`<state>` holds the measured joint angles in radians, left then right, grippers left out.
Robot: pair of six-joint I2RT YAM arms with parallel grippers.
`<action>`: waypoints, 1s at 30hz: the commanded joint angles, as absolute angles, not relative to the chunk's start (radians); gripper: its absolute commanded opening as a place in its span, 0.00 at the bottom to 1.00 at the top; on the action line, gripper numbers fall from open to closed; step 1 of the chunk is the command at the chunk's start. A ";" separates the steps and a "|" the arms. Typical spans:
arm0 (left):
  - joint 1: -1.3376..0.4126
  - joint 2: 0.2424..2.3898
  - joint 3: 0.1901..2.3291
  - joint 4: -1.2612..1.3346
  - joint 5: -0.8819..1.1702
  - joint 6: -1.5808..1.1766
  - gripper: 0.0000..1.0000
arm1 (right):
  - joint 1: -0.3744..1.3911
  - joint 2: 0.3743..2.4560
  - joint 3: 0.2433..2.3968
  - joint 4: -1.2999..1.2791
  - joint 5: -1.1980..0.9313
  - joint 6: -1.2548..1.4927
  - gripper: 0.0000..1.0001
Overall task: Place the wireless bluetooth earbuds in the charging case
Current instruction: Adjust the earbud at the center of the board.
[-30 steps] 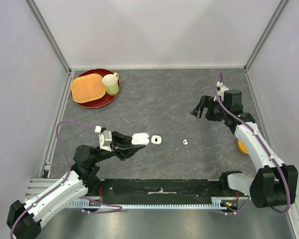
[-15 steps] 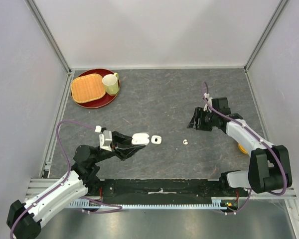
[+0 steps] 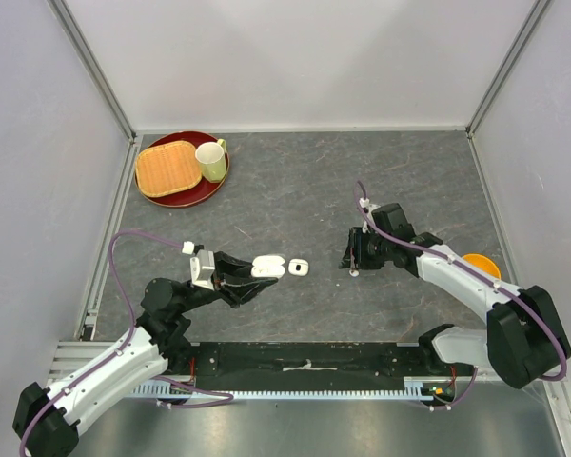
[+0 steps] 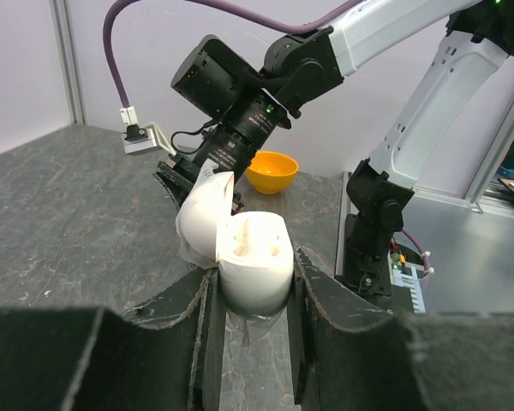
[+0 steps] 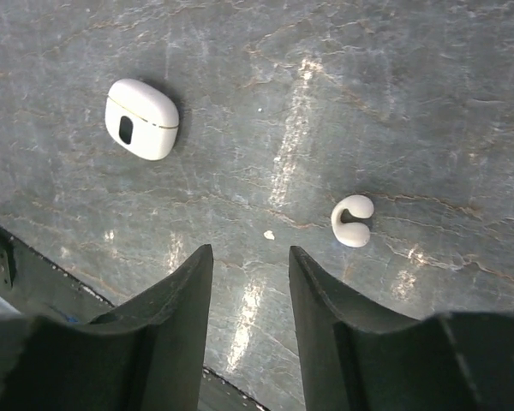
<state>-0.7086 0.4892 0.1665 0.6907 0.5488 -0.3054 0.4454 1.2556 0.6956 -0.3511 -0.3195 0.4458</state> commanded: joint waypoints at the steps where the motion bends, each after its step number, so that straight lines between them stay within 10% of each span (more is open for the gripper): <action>1: -0.709 0.489 0.166 0.739 0.528 -0.316 0.02 | 0.465 1.258 0.689 -0.333 -0.213 0.457 0.46; 30: -0.710 0.480 0.152 0.721 0.517 -0.322 0.02 | 0.535 1.365 0.718 -0.413 0.113 0.459 0.36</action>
<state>-0.7086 0.4896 0.1562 0.6899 0.5308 -0.3061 0.5362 1.3811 0.7033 -0.3840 -0.0349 0.4480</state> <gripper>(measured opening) 0.360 0.365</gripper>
